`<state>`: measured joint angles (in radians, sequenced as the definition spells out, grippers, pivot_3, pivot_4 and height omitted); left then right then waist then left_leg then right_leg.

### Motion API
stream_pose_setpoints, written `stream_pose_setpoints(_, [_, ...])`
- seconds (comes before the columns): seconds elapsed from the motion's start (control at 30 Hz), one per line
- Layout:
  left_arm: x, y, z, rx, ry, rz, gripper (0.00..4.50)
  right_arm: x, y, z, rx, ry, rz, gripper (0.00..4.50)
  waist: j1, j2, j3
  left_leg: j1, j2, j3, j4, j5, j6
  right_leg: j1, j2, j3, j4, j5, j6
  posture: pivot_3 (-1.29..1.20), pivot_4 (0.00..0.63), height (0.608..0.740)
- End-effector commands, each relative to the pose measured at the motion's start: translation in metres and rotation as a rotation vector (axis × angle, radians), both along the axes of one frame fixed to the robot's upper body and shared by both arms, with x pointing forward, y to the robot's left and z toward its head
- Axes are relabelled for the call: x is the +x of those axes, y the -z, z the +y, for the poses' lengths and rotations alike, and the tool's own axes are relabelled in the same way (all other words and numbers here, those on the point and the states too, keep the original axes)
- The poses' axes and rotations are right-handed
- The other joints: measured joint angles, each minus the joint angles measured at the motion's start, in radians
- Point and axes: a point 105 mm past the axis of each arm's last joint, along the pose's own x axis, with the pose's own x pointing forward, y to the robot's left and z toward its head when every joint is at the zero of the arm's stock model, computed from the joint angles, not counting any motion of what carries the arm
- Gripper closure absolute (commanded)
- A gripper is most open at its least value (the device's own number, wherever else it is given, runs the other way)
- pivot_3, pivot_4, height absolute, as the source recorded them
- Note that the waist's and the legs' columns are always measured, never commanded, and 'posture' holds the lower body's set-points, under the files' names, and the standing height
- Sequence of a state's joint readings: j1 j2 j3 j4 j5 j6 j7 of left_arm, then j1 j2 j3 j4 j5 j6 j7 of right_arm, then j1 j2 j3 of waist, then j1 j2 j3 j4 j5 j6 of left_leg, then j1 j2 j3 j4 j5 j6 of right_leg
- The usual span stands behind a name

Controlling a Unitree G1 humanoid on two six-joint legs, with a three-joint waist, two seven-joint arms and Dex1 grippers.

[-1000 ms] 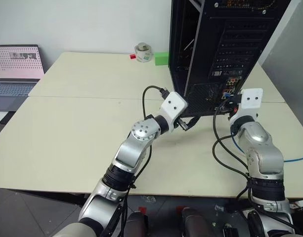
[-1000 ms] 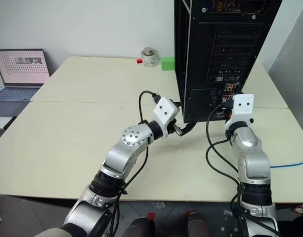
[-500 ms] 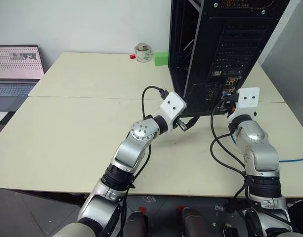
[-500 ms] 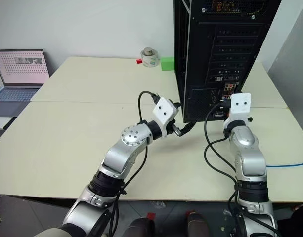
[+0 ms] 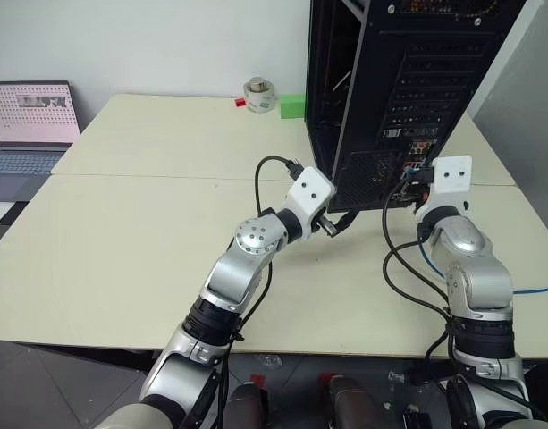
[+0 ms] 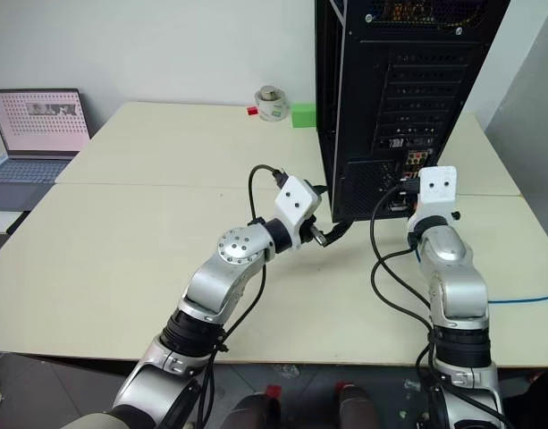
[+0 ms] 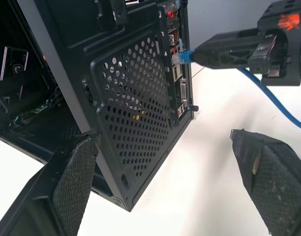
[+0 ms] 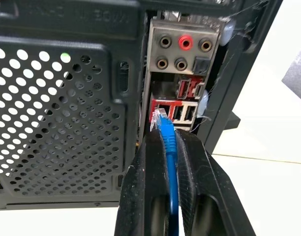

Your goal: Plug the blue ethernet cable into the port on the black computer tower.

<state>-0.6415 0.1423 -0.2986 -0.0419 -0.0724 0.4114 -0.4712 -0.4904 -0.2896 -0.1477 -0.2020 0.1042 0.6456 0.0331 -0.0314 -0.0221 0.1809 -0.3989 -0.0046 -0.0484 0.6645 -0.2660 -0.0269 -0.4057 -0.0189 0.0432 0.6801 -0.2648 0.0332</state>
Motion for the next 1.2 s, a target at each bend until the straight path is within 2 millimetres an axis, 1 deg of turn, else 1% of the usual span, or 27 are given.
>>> stream_pose_setpoints(0.03, [-0.004, -0.015, 0.0003, -0.025, 0.007, -0.051, 0.04, -0.0065, -0.0215, -0.0045, 0.015, 0.024, -0.082, 4.5, 0.0, 0.0, 0.0, 0.0, 0.0, 0.0, 0.0, 0.0, 0.0, 0.0, 0.0, 0.0, 0.0, 0.0, 0.0, 0.0, 0.15, 0.74])
stream_pose_setpoints(0.6, [-0.0032, -0.0133, 0.0014, -0.02, -0.001, -0.049, 0.04, -0.0009, -0.0141, 0.0038, 0.036, 0.006, -0.065, 4.5, 0.0, 0.0, 0.0, 0.0, 0.0, 0.0, 0.0, 0.0, 0.0, 0.0, 0.0, 0.0, 0.0, 0.0, 0.0, 0.0, 0.15, 0.74])
stream_pose_setpoints(0.87, [-0.0033, -0.013, 0.0018, -0.019, -0.002, -0.049, 0.04, 0.0005, -0.0161, 0.0017, 0.038, 0.022, -0.082, 4.5, 0.0, 0.0, 0.0, 0.0, 0.0, 0.0, 0.0, 0.0, 0.0, 0.0, 0.0, 0.0, 0.0, 0.0, 0.0, 0.0, 0.15, 0.74])
stream_pose_setpoints(1.07, [-0.0032, -0.0123, 0.0018, -0.017, -0.002, -0.047, 0.04, 0.0007, -0.0234, 0.0039, 0.042, 0.014, -0.102, 4.5, 0.0, 0.0, 0.0, 0.0, 0.0, 0.0, 0.0, 0.0, 0.0, 0.0, 0.0, 0.0, 0.0, 0.0, 0.0, 0.0, 0.15, 0.74])
stream_pose_setpoints(1.2, [-0.0033, -0.0117, 0.0016, -0.017, -0.001, -0.047, 0.04, 0.0018, -0.0231, 0.0025, 0.04, 0.023, -0.101, 4.5, -0.001, 0.0, 0.0, 0.0, 0.0, 0.0, 0.0, 0.0, 0.0, 0.0, 0.0, 0.0, 0.0, 0.0, 0.0, 0.0, 0.15, 0.74])
